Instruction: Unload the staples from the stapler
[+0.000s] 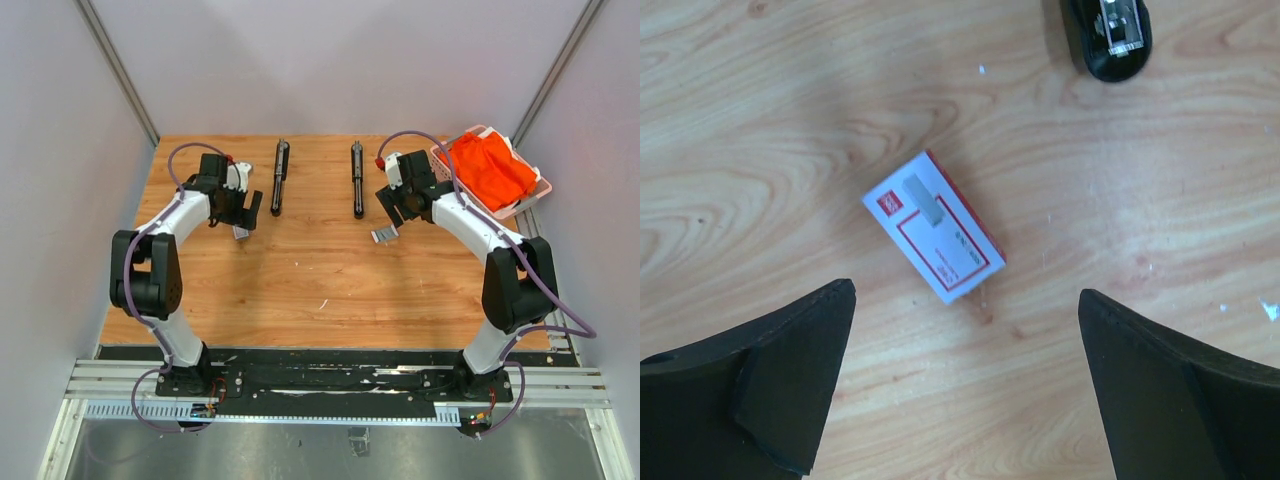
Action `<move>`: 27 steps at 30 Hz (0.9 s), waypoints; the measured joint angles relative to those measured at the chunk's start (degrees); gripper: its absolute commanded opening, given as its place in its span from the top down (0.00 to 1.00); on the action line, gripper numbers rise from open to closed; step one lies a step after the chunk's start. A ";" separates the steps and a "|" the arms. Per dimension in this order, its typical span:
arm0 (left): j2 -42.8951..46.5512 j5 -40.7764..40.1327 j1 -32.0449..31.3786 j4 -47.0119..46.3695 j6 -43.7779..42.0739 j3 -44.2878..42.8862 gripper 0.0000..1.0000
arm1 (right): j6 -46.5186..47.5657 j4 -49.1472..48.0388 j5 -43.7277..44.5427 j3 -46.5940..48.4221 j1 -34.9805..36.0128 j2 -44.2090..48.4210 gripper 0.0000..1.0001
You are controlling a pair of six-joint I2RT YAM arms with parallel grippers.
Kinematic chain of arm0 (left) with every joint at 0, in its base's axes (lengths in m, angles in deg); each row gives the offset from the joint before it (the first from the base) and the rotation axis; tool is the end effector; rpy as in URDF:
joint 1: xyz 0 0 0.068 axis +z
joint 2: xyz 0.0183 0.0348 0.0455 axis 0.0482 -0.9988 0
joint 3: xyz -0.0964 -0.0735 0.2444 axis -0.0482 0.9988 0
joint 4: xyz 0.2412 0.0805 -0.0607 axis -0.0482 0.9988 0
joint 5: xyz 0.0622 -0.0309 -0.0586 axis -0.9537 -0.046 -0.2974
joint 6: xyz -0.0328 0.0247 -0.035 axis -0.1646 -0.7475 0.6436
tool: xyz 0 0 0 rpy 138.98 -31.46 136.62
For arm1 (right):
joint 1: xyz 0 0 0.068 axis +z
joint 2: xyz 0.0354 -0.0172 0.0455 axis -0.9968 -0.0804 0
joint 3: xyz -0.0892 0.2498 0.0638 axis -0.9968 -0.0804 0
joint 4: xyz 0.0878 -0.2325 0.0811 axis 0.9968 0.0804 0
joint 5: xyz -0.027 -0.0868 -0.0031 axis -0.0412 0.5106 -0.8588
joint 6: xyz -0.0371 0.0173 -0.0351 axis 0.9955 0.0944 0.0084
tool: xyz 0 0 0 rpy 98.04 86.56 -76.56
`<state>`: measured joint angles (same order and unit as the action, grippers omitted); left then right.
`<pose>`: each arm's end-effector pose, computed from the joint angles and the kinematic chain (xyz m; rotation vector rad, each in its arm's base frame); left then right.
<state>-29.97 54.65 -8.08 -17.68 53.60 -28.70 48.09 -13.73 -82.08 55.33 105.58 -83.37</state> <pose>0.3576 -0.0377 0.2180 0.4356 2.5082 -0.1094 0.3580 0.1271 0.2572 -0.6322 2.2662 -0.0898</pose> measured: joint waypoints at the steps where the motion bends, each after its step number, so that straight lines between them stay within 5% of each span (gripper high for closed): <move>1: -1.01 -0.13 0.00 0.00 0.50 -0.98 0.02 | -0.02 0.00 0.00 0.00 0.00 0.02 0.27; 5: -6.10 -0.76 0.00 0.04 2.43 -3.10 0.01 | -0.07 0.00 -0.02 -0.02 0.00 0.15 0.27; 15: -9.77 -0.70 0.00 1.53 4.66 -3.10 0.22 | -0.09 -0.02 -0.09 -0.13 -0.02 0.59 0.27; 27: -12.35 -2.93 -0.90 1.95 3.91 -5.20 0.21 | -0.11 -0.02 -0.48 -0.13 -0.02 0.59 0.27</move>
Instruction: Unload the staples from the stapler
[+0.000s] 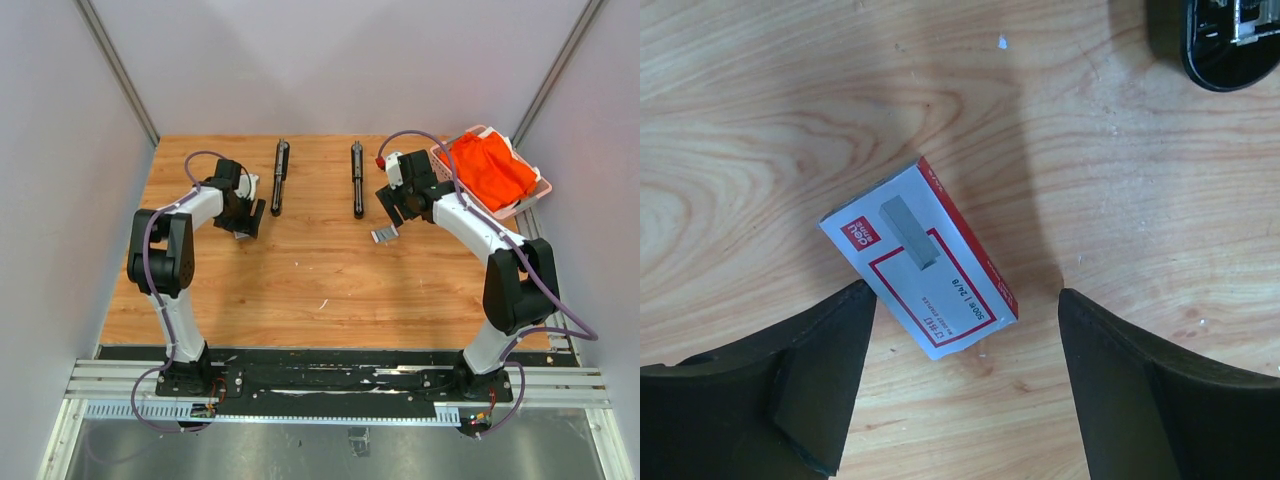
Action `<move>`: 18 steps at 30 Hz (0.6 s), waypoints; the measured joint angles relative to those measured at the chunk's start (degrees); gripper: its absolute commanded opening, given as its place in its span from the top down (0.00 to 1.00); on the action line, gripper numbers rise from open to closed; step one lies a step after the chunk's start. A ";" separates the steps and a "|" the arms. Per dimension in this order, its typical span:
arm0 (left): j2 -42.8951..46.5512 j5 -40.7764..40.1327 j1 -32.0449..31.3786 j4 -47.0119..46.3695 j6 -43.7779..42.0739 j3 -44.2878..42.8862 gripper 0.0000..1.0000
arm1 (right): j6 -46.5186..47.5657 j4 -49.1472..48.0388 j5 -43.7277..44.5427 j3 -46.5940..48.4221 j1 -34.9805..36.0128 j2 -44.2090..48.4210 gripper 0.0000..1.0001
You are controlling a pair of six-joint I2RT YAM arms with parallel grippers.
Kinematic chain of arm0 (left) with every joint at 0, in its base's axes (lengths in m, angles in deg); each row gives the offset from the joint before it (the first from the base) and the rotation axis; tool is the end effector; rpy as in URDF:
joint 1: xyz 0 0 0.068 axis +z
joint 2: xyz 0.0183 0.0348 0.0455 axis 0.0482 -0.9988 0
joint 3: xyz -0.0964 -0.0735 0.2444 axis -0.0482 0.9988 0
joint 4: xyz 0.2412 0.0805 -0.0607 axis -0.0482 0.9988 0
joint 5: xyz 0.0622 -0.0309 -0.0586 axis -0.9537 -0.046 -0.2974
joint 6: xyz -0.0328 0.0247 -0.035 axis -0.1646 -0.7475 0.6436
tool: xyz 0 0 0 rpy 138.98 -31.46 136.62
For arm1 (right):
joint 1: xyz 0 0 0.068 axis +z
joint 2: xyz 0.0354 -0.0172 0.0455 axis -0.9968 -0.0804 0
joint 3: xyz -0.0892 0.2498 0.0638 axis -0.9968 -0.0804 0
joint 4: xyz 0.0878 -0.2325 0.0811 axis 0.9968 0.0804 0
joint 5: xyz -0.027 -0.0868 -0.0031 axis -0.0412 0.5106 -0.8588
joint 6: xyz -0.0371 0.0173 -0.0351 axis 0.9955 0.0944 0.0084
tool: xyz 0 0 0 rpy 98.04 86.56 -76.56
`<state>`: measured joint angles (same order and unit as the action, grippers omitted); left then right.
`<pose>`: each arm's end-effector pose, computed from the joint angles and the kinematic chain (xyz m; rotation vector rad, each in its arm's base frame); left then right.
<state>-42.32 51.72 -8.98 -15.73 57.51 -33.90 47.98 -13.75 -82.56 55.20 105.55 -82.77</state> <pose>0.3869 -0.0447 0.1660 0.3644 2.6852 -0.0860 0.3563 0.1266 0.2602 -0.6306 2.2584 -0.0783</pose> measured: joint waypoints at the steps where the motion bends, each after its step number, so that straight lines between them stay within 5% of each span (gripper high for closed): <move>1: -0.22 -0.68 -0.42 -0.02 -0.31 -0.22 0.21 | 0.00 0.00 -0.04 0.00 0.00 0.00 0.27; 18: -0.87 0.81 -4.72 -0.44 -7.69 -0.76 0.33 | 0.00 0.00 -0.17 0.00 0.00 0.00 0.27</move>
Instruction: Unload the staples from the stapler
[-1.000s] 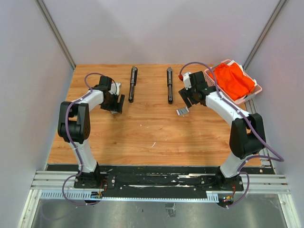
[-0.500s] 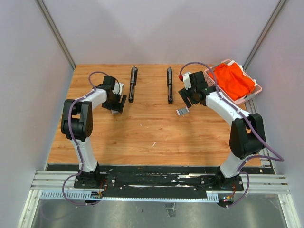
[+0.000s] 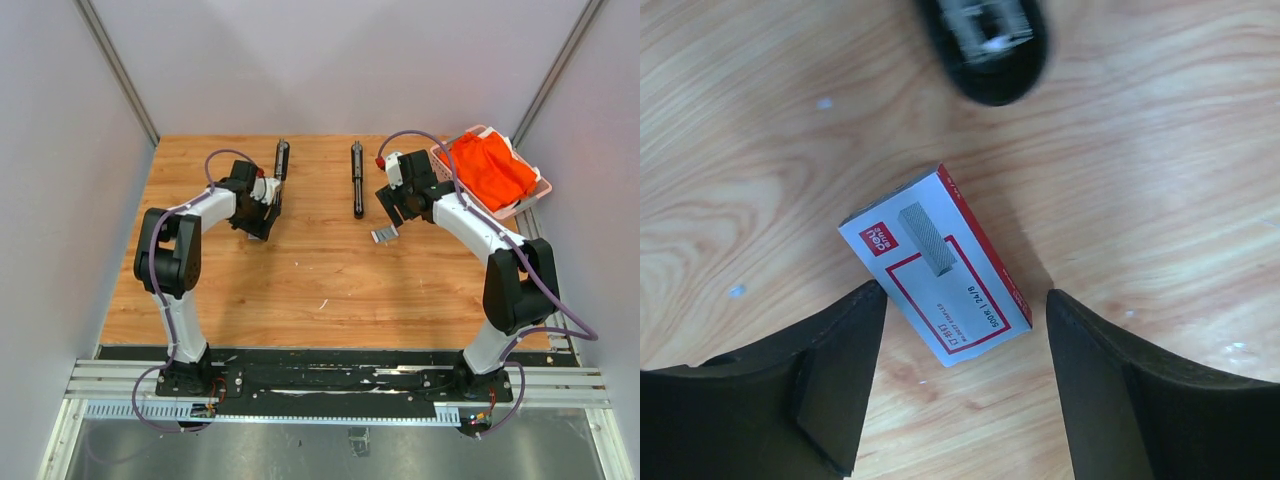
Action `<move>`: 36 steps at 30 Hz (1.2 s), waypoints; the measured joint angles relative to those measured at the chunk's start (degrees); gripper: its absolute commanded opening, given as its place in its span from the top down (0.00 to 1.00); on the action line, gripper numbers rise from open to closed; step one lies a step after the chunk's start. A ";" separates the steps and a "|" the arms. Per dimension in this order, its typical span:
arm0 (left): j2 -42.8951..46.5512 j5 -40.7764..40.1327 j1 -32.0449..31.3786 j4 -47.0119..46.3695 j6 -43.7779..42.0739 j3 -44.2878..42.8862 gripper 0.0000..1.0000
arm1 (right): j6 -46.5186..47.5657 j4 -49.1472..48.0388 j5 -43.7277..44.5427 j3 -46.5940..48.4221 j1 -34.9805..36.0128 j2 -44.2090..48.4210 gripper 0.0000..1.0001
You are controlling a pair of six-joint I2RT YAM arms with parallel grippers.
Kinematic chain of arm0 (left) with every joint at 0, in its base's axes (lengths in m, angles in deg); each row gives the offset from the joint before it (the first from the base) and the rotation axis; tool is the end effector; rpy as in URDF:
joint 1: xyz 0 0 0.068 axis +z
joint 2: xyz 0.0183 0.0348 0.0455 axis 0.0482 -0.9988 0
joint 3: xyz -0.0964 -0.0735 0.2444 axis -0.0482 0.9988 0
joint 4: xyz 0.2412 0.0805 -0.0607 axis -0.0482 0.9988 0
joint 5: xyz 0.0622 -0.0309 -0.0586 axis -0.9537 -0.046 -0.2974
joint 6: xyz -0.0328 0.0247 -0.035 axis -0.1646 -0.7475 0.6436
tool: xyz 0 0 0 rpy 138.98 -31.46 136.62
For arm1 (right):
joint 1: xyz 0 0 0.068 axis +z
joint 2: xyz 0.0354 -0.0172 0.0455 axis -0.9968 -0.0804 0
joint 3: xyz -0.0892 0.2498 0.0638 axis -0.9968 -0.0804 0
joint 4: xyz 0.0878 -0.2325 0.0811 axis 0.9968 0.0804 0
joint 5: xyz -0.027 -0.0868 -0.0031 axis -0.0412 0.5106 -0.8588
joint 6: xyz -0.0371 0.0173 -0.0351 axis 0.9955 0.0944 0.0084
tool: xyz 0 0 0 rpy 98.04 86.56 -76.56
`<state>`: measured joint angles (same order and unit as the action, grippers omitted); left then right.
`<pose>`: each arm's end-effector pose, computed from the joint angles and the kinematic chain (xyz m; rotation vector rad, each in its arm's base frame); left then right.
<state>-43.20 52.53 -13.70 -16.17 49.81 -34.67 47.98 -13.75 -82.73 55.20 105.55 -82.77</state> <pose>0.3859 -0.0777 0.1644 0.6552 2.6213 -0.0891 0.3563 0.1267 0.2602 -0.6321 2.2583 -0.0748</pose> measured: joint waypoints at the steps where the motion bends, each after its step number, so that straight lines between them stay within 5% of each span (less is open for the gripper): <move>1: 0.00 0.46 -0.79 -0.02 -0.68 0.07 0.34 | 0.00 0.00 -0.11 0.00 0.00 0.00 0.27; 23: 2.73 3.23 -13.62 -2.56 -9.68 4.46 0.41 | -0.28 0.02 -0.48 0.00 0.00 -0.20 0.27; 36: -0.61 3.85 -25.14 2.05 -10.54 -0.96 0.43 | -4.59 3.06 -9.27 0.24 -6.51 -4.24 0.27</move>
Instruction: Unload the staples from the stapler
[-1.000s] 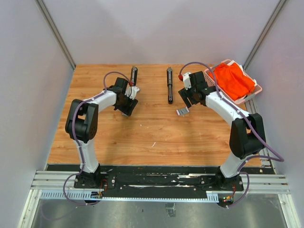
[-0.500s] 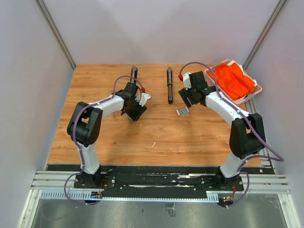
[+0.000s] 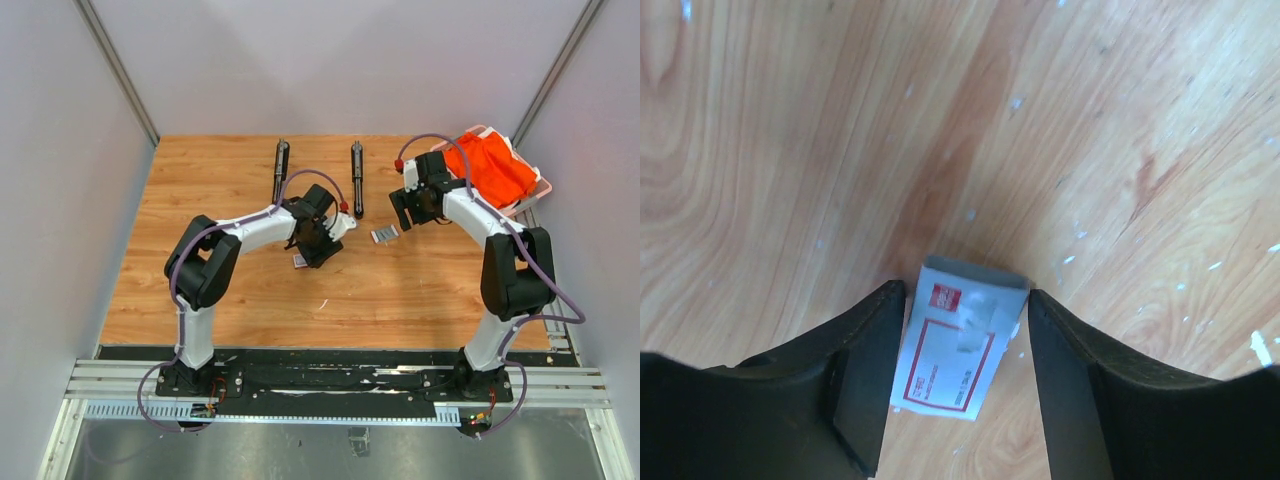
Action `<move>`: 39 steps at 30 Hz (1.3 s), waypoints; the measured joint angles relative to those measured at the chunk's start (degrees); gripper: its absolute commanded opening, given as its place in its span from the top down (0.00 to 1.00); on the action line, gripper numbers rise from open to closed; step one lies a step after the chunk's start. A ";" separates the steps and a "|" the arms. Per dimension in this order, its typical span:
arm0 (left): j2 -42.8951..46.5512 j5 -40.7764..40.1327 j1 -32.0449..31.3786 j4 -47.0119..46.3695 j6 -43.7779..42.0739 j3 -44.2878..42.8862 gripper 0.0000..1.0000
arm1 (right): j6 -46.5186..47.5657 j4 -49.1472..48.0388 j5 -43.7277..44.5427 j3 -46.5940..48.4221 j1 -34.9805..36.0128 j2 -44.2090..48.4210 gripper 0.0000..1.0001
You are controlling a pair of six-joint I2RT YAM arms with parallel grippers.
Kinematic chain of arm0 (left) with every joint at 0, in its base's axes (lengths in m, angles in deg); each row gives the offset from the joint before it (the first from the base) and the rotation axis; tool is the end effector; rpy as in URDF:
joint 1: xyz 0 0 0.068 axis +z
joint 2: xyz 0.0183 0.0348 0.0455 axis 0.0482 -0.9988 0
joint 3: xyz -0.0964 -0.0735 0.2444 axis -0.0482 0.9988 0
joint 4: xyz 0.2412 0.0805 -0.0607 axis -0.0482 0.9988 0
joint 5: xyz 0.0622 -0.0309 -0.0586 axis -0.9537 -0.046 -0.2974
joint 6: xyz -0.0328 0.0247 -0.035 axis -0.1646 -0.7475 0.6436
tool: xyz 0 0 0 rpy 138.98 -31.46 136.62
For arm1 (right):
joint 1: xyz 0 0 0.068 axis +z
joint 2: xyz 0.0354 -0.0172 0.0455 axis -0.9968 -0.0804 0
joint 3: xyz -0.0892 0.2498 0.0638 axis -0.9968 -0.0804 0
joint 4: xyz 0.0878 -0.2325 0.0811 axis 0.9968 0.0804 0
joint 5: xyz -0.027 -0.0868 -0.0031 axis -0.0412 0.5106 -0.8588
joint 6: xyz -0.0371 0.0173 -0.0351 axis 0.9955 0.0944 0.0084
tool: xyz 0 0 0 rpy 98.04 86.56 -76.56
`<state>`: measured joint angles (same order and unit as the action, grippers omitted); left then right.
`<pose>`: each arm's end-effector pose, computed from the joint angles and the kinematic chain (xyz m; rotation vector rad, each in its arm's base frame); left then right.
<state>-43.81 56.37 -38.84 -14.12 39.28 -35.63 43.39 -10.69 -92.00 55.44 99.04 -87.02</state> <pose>0.3151 -0.2363 0.1637 1.4608 2.3173 -0.2555 0.3729 0.0925 0.2307 -0.5111 2.4207 0.0969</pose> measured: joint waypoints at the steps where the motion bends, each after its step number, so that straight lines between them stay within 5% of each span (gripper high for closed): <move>1: -0.66 0.00 -0.55 0.42 0.00 -0.90 0.43 | -0.26 0.24 -0.74 0.07 -0.42 -0.35 0.27; 7: -5.14 -0.07 -3.69 2.80 0.07 -7.65 0.41 | -1.75 2.05 -6.14 1.62 -2.29 -3.30 0.27; 15: -4.68 -1.64 -4.17 4.94 -1.20 -8.04 0.13 | -2.32 3.82 -12.07 2.21 -4.26 -5.64 0.26; 25: 4.83 -2.08 1.46 7.15 -5.62 -0.59 0.10 | -3.26 4.15 -15.61 3.32 -4.52 -7.28 0.26; 39: 5.33 2.23 4.52 7.89 -7.43 3.58 0.15 | -2.49 4.39 -18.64 7.45 -4.55 -12.50 0.26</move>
<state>-38.48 58.60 -34.31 -6.23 31.85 -32.05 40.90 -6.30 -110.64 62.89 94.49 -99.52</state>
